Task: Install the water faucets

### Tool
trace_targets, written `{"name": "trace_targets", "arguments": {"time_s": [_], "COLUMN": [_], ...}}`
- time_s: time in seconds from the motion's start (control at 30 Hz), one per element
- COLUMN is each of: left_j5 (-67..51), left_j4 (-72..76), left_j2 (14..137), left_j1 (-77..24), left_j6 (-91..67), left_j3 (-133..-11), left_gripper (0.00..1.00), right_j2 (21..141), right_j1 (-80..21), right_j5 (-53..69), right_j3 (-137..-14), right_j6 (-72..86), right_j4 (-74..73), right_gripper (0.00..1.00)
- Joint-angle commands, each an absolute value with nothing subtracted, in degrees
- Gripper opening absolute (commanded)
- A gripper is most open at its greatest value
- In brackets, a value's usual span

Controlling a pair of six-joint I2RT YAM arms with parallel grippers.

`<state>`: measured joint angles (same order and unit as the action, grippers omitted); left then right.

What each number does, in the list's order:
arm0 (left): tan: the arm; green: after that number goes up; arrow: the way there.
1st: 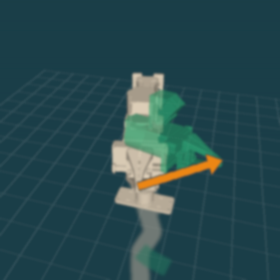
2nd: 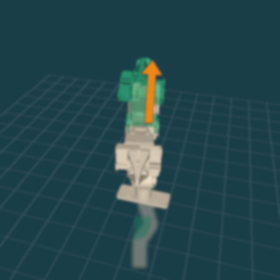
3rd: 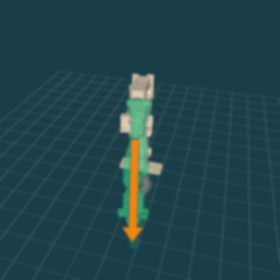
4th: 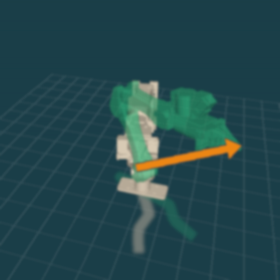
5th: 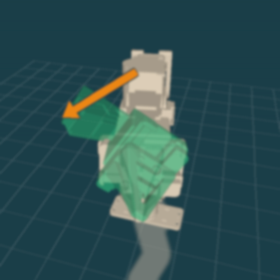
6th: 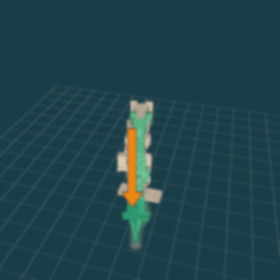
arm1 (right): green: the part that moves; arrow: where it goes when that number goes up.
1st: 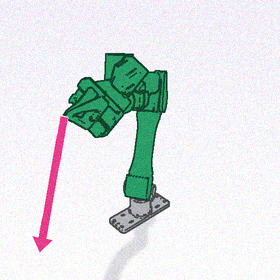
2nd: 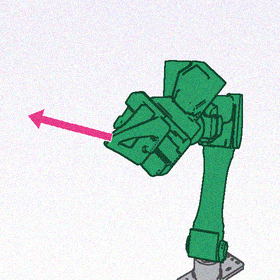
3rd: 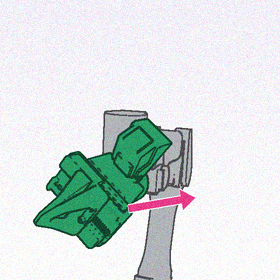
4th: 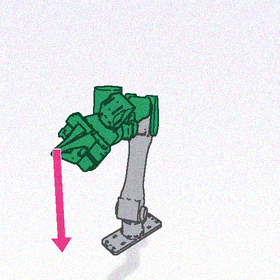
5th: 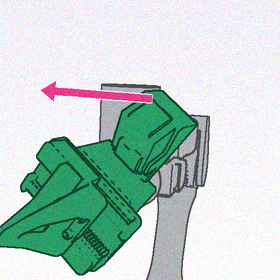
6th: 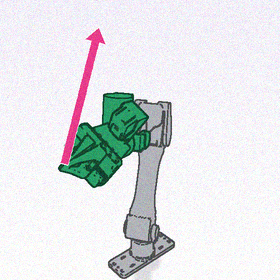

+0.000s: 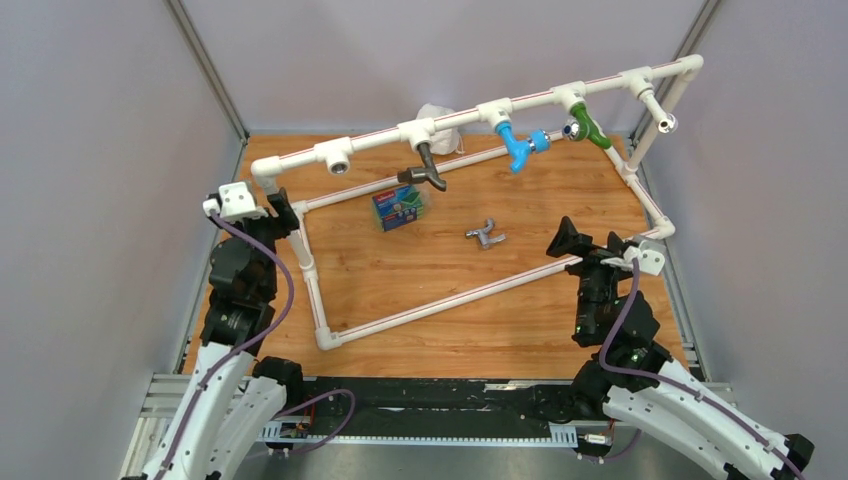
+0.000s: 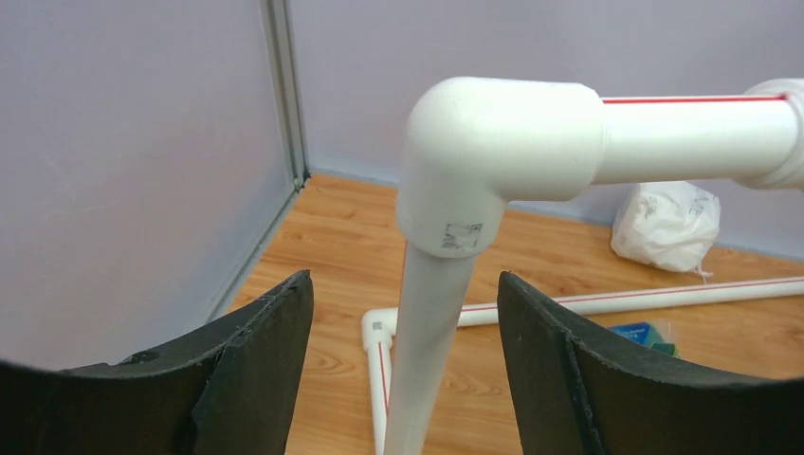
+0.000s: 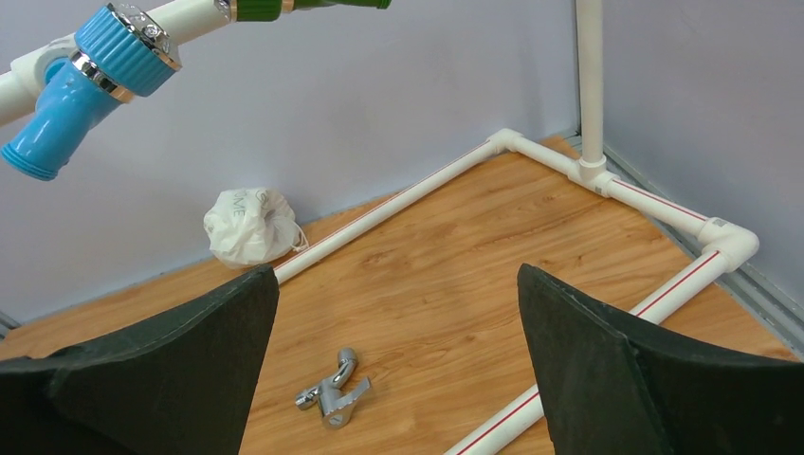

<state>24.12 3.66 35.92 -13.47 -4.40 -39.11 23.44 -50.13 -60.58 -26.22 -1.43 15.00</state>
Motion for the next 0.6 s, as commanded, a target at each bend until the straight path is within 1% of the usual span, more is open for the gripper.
{"name": "trace_targets", "arguments": {"time_s": [0.0,0.2,0.33,0.4,0.47,0.57], "left_j5": [25.05,26.62,28.12,29.43,31.28,30.68], "left_j4": [-2.0,-7.03,-5.98,-4.75,-3.87,-2.99], "left_j2": [30.86,21.12,13.91,10.66,8.01,6.07], "left_j1": [-13.54,-13.54,-13.53,-13.45,-13.53,-13.54], "left_j6": [-5.27,-5.98,-6.94,-7.82,-10.19,-10.37], "left_j3": [-41.05,-37.01,-32.09,-29.8,-27.69,-25.85], "left_gripper": [0.77,0.77,0.77,0.77,0.77,0.78], "right_j2": [23.64,23.82,23.2,22.77,22.06,20.92], "right_j1": [-50.01,-50.1,-50.01,-50.01,-50.01,-50.1], "right_j5": [-62.05,-61.96,-61.96,-61.79,-61.7,-61.26], "right_j3": [-29.0,-30.85,-31.9,-31.99,-32.17,-32.52], "right_j6": [3.25,1.32,0.35,-2.89,-4.21,-6.4], "right_j4": [11.17,10.37,8.97,8.88,8.88,8.62], "right_gripper": [1.0,1.0,1.0,1.0,1.0,1.0]}}
